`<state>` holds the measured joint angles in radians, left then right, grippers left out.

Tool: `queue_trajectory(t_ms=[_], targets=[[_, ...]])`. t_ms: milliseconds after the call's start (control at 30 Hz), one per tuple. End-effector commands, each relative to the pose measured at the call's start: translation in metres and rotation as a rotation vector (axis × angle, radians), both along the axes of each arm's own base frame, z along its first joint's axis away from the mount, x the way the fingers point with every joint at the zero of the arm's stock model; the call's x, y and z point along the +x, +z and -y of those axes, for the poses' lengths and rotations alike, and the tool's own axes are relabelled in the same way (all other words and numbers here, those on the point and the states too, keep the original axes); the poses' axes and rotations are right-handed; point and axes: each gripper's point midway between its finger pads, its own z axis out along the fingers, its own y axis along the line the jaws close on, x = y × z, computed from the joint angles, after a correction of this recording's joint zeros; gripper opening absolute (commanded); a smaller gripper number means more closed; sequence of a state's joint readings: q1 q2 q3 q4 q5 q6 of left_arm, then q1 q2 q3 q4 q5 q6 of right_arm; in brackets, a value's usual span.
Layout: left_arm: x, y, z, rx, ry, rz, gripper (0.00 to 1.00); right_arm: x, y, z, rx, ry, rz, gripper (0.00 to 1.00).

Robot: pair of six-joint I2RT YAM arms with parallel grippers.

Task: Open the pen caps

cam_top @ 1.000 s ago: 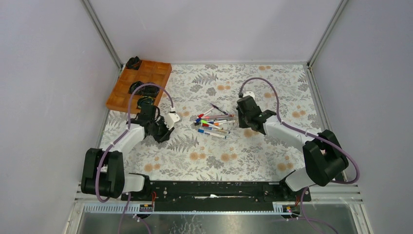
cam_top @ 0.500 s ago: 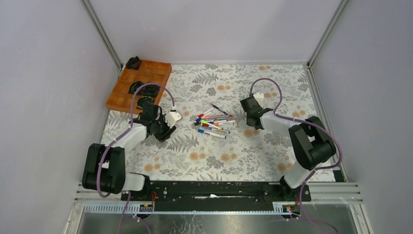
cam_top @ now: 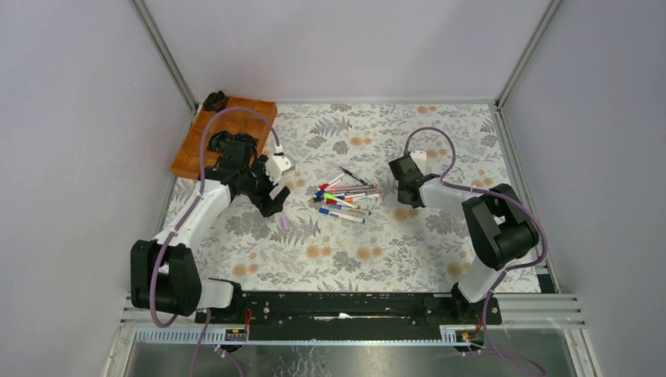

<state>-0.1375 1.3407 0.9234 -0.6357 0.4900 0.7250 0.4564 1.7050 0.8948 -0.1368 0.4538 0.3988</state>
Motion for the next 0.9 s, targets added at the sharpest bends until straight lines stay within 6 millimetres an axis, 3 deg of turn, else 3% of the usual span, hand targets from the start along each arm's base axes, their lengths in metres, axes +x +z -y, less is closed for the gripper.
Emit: queue_trajectory(t_ms=[0, 200, 533, 633, 767, 867], targets=[[-0.004, 0.036, 0.005, -0.053, 0.014, -0.012, 0.98, -0.004, -0.006, 0.0, 0.03, -0.012, -0.03, 0.18], [-0.001, 0.064, 0.007, -0.073, 0.014, 0.015, 0.99, -0.012, -0.011, 0.002, 0.049, -0.012, -0.059, 0.27], [-0.004, 0.076, 0.009, -0.087, 0.003, 0.0, 0.98, -0.022, 0.002, -0.001, 0.084, 0.012, -0.053, 0.41], [-0.001, 0.08, 0.009, -0.089, 0.014, 0.005, 0.98, -0.018, 0.013, -0.001, 0.085, 0.016, -0.035, 0.41], [0.001, 0.085, 0.009, -0.097, 0.022, 0.014, 0.98, -0.007, 0.047, -0.002, 0.068, 0.043, 0.032, 0.41], [0.004, 0.089, 0.006, -0.106, 0.04, 0.017, 0.98, -0.002, 0.072, -0.018, 0.079, 0.115, 0.076, 0.47]])
